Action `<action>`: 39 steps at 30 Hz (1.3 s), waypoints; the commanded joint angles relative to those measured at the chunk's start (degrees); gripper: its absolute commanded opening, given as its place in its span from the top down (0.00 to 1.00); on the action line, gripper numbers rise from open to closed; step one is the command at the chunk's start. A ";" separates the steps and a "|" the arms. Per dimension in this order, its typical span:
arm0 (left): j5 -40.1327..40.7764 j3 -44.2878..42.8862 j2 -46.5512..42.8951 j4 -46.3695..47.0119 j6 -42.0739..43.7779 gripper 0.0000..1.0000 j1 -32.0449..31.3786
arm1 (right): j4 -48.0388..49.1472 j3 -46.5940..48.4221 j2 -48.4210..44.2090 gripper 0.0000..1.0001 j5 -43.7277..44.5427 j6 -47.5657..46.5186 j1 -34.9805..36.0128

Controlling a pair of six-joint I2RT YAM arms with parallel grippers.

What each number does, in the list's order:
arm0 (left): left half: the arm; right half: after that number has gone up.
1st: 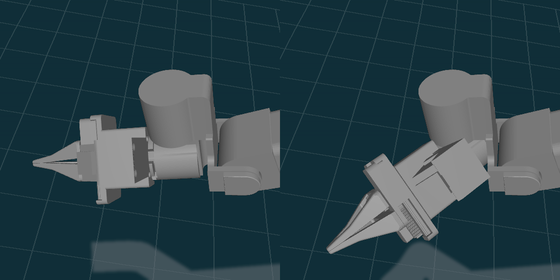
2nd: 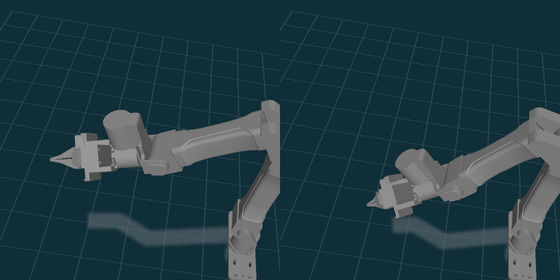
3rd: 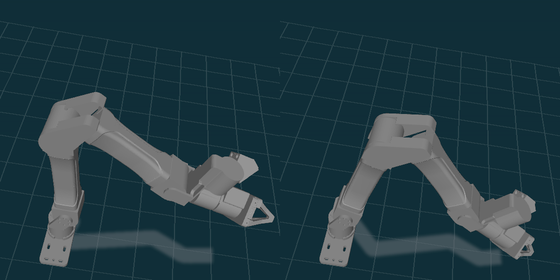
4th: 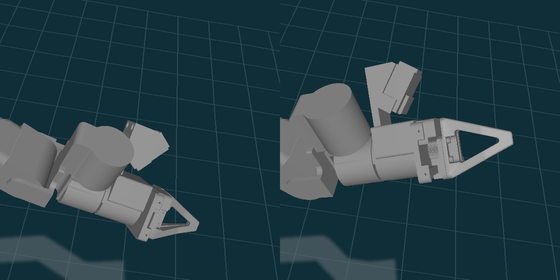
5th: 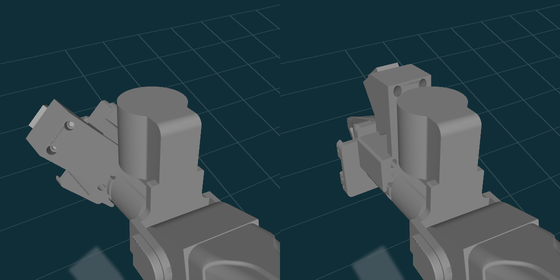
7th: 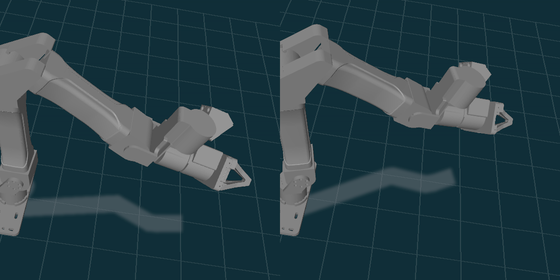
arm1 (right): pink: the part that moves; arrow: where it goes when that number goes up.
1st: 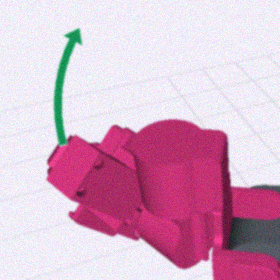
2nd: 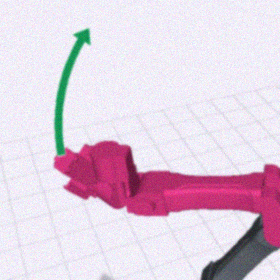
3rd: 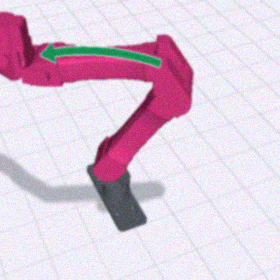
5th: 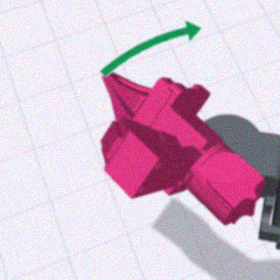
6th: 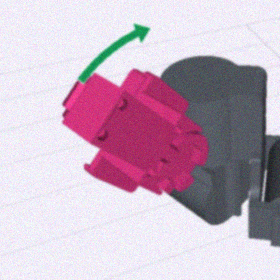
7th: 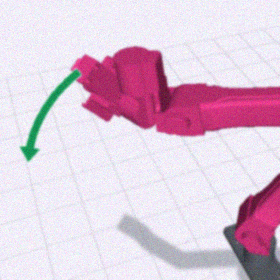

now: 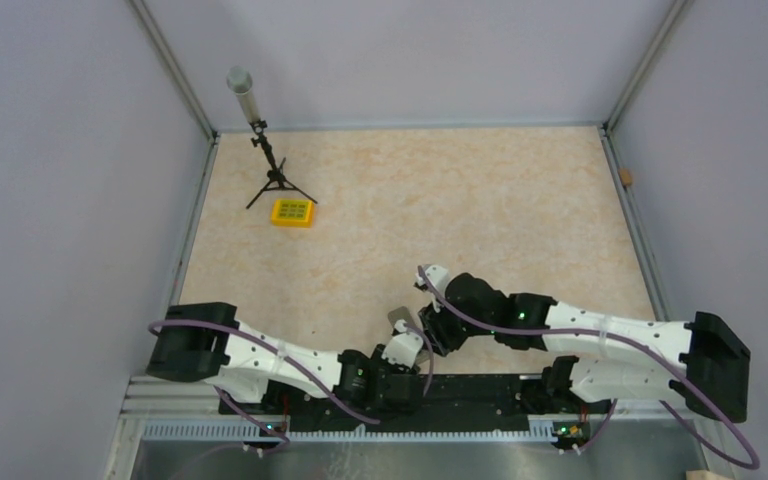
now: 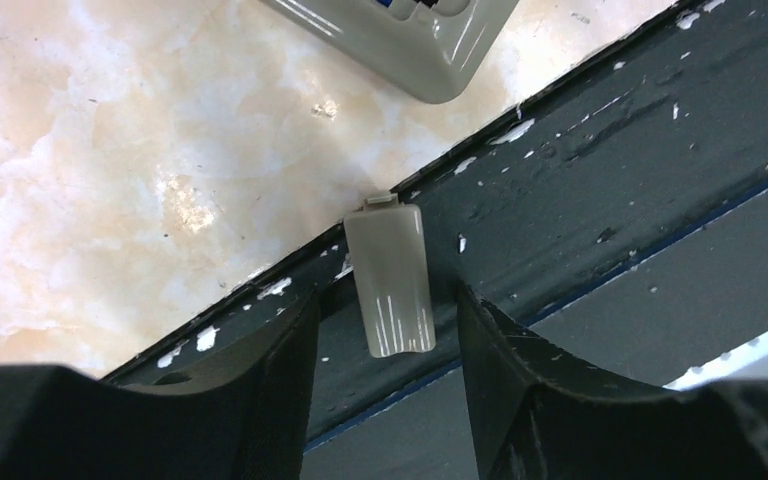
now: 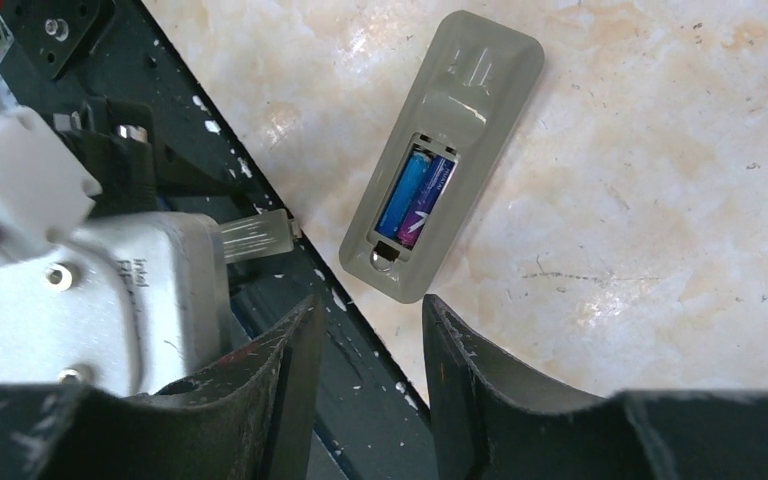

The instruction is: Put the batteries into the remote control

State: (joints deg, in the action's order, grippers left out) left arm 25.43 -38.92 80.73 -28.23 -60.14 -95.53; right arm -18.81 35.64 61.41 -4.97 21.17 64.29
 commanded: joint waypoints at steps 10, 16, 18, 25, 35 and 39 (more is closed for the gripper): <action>1.39 -4.75 6.31 -1.04 -1.90 0.60 0.89 | 3.12 -2.09 -4.23 0.59 1.35 1.25 -0.43; 1.46 -4.47 6.27 -1.20 -2.17 0.71 0.94 | 2.81 -2.89 -5.99 0.60 1.73 1.52 -0.43; 1.52 -4.45 6.48 -1.17 -2.11 0.72 0.95 | 3.09 -3.23 -6.44 0.60 1.85 1.81 -0.40; 2.17 -4.95 6.30 -2.21 -1.83 0.79 0.92 | 3.82 -3.49 -6.66 0.60 1.40 2.05 -0.40; 5.00 -3.23 -1.89 -3.81 1.24 0.82 0.87 | 2.81 -2.74 -7.35 0.60 -1.19 2.94 -0.44; 4.89 -1.96 -5.75 -3.34 3.36 0.82 0.93 | 5.97 -4.51 -6.74 0.59 -5.26 5.23 -0.43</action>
State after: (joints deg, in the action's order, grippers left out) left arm 28.45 -42.15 79.31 -31.29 -59.37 -94.89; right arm -17.06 32.18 55.22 -5.89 23.86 63.94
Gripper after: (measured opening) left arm 0.273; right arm 0.402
